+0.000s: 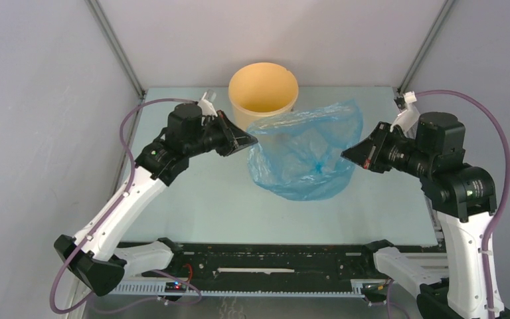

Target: Put the trash bags into the trash bin

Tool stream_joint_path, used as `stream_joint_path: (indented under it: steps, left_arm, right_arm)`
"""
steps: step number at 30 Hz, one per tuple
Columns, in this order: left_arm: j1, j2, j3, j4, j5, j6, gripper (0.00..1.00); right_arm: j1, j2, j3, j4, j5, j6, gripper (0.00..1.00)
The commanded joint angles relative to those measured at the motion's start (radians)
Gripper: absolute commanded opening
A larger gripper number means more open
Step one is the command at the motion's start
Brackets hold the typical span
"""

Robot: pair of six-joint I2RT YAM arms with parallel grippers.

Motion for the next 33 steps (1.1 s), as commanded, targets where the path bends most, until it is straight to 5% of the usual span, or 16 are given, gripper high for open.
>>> stream_joint_path:
  steps: [1,5,12,14,22,33]
  left_arm:
    - [-0.004,-0.004,0.06,0.004,0.033,0.048,0.07]
    - [-0.004,0.008,0.095,0.001,0.054,0.08,0.17]
    - [0.083,-0.036,0.143,-0.054,0.037,0.182,0.79]
    - [0.132,-0.05,0.149,-0.098,-0.01,0.196,0.89]
    - [0.214,0.041,0.167,-0.116,-0.285,0.115,0.88]
    - [0.217,0.329,0.276,0.011,-0.224,0.072,0.82]
  right_arm:
    - [-0.004,-0.003,0.051,-0.012,-0.005,-0.015,0.0]
    - [-0.005,-0.01,0.05,-0.015,0.028,0.0,0.0]
    - [-0.012,-0.03,0.058,-0.047,0.176,0.056,0.0]
    - [-0.013,-0.04,0.066,-0.061,0.228,0.067,0.0]
    - [-0.013,-0.102,0.08,-0.037,0.278,0.067,0.0]
    - [-0.013,-0.13,0.097,-0.048,0.3,0.05,0.0]
